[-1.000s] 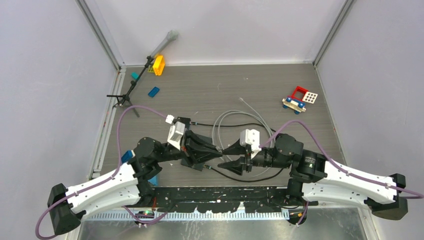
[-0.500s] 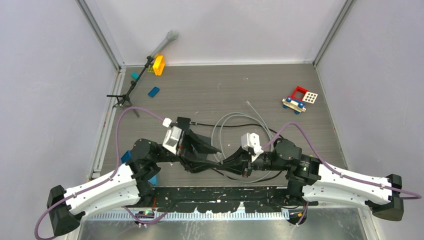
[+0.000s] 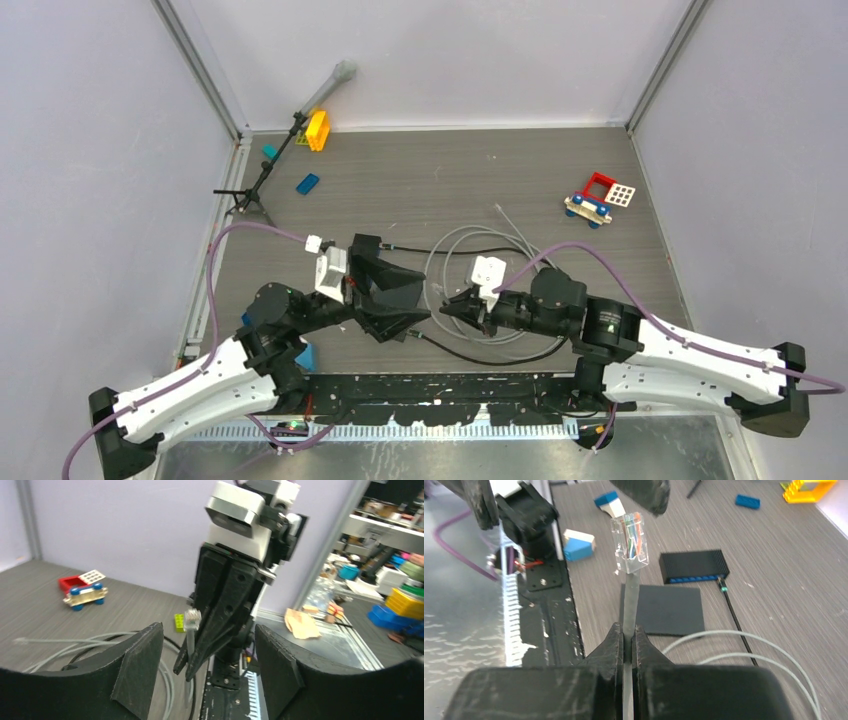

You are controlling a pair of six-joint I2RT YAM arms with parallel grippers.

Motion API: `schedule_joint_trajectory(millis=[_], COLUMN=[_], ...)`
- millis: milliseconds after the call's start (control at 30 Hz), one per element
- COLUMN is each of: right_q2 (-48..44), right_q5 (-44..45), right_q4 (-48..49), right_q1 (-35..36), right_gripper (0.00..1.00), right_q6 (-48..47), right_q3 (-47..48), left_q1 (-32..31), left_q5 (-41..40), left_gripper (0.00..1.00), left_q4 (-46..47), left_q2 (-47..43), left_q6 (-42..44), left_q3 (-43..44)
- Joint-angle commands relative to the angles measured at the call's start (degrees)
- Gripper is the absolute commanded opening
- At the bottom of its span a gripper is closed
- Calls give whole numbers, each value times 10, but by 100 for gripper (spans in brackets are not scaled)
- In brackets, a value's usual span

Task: Insert the plug into the switch port
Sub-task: Pick up the connector from the center of the board.

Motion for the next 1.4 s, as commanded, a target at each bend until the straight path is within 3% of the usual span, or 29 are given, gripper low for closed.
schedule_joint_trajectory(millis=[0,167,367,533,900,1000,1033,1167,1367], right_q2=[26,43,41,42,34,29,23,-21,-62], right_q5=[73,81,73,65,56,45,45,-1,-121], right_q4=[-15,-1,8,8,12,17,25,91,261], right_q1=[-1,-1,-1,-1,-1,-1,-2,-1,-1], right_gripper=[0,0,1,0,0,2,8,56,58], right_q6=[-33,-38,-38,-38,-37,-31,-24,23,109], right_q3=[24,24,21,19,13,9,6,-30,-103], left_q1=[0,0,0,0,0,0,0,0,0], left_q5=[-95,-104,-118,-115,-88,-67,-53,34,126], left_gripper=[68,65,51,45,2,0,0,0,0], left_q4=[-16,-8,-4,9,35,65,77,116,138], left_q2=[6,26,36,45,58,54,53,41,9], left_q6=[-9,-12,-12,-17,-26,-23,-17,26,32], left_q3=[9,12,9,6,-1,-13,-17,-39,-57])
